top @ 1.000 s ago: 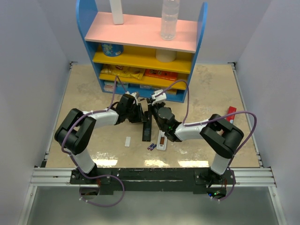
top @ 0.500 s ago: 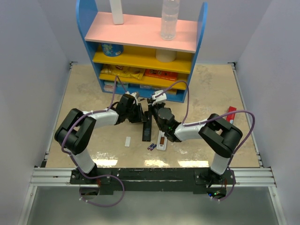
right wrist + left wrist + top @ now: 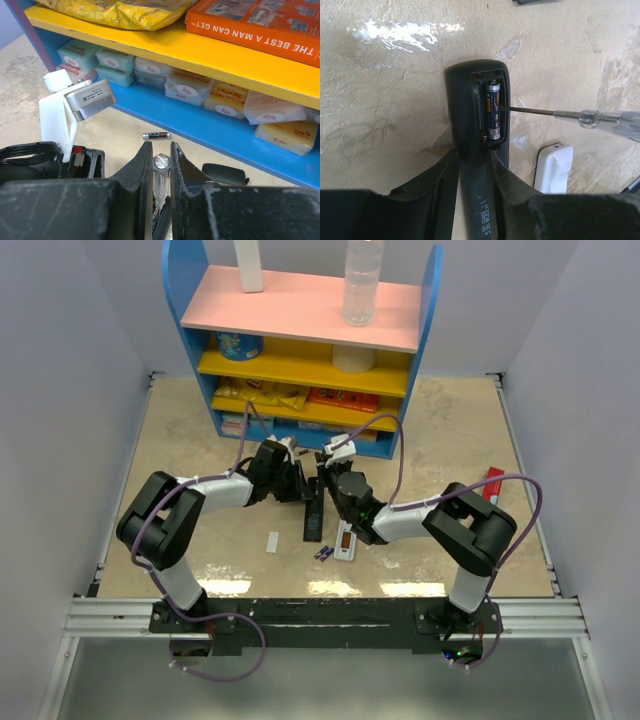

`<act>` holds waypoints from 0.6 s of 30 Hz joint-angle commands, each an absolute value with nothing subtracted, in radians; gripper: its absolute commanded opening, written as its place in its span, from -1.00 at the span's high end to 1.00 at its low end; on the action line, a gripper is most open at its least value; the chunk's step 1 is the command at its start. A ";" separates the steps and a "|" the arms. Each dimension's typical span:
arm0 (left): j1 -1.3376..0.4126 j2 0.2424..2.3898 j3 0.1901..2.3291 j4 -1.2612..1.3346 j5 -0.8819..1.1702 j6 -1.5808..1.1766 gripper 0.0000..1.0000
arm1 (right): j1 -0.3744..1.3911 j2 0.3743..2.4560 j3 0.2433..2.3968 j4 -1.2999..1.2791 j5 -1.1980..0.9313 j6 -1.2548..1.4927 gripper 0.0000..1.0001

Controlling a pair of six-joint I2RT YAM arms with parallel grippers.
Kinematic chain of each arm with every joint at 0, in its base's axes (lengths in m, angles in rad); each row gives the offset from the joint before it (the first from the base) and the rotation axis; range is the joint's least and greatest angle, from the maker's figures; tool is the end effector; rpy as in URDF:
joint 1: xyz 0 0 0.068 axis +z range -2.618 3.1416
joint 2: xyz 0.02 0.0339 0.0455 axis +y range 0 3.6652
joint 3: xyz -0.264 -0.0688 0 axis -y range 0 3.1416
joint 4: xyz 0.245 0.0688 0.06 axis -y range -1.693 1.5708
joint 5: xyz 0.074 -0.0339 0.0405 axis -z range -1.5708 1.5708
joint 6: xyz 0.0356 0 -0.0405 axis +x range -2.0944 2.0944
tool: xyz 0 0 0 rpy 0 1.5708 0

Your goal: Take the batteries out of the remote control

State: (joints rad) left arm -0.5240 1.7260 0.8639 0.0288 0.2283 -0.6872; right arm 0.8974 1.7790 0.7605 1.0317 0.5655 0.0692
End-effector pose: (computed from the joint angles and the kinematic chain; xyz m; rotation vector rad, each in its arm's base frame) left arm 0.2894 -0.1765 0.1469 -0.0950 2.5450 -0.7995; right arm 0.2383 0.2681 0.1961 -0.1999 1.5558 0.3214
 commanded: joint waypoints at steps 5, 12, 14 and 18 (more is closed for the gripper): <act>-0.520 1.746 0.848 0.032 0.202 -0.675 0.36 | 0.896 1.790 0.729 1.071 0.588 0.098 1.00; -0.522 1.750 0.845 0.032 0.202 -0.675 0.36 | 0.865 1.822 0.635 1.195 0.566 0.300 1.00; -0.520 1.749 0.845 0.029 0.201 -0.673 0.37 | 0.850 1.836 0.605 1.233 0.566 0.375 1.00; -0.520 1.750 0.844 0.029 0.201 -0.670 0.37 | 0.833 1.858 0.569 1.316 0.578 0.491 1.00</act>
State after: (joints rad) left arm -0.5240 1.7264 0.8635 0.0292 0.2283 -0.6880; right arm 0.8394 1.8099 0.6193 1.2629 0.5663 0.3298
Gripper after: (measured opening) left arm 0.320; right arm 0.144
